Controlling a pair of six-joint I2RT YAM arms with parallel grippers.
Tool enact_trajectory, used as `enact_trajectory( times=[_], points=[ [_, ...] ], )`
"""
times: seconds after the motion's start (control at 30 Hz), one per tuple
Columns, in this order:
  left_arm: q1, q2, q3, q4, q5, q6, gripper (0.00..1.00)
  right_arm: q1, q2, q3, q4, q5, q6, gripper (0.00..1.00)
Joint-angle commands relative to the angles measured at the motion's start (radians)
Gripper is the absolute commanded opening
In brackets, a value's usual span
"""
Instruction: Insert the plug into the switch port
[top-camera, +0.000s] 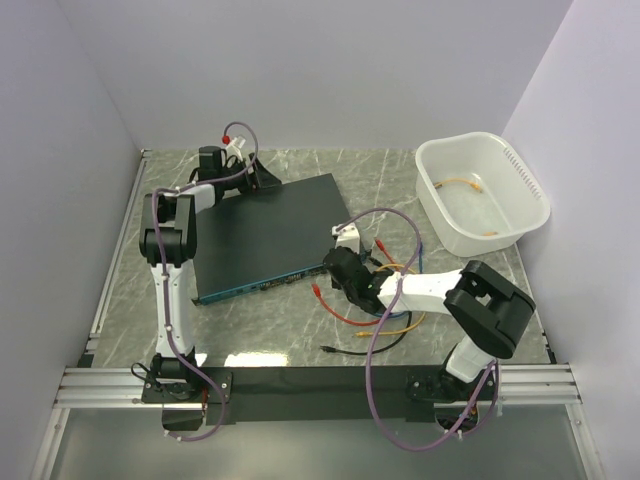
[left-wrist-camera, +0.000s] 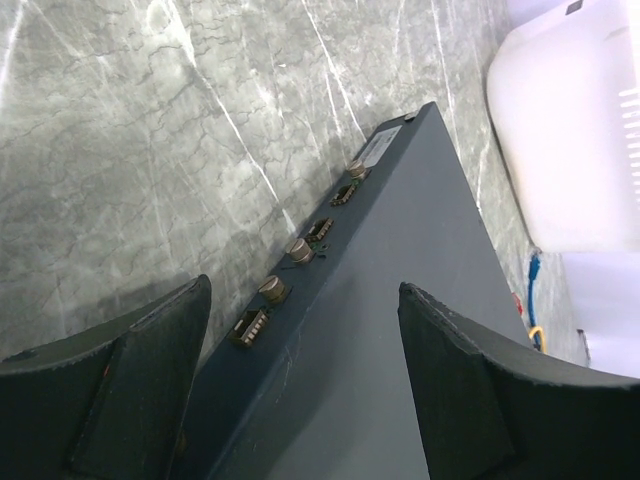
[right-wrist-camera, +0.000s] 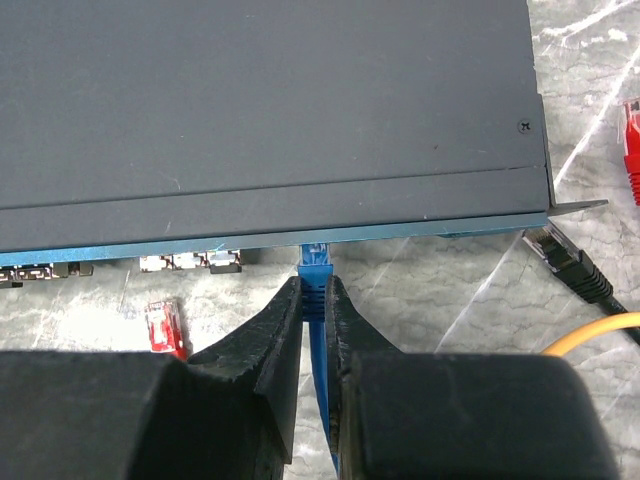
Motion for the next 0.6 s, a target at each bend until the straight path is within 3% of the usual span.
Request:
enact_trajectory(
  times=[0.0, 0.17, 0.57],
  points=[
    [-0.018, 0.043, 0.024, -0.101, 0.076, -0.039, 0.81, -0.05, 0.012, 0.073, 0.24, 0.072, 0.001, 0.0],
    [-0.022, 0.073, 0.07, -0.141, 0.091, -0.028, 0.81, -0.066, -0.013, 0.013, 0.383, 0.041, -0.058, 0.0],
    [-0.026, 0.125, 0.137, -0.181, 0.151, -0.033, 0.81, -0.164, -0.03, -0.065, 0.63, -0.218, -0.154, 0.0]
  ],
)
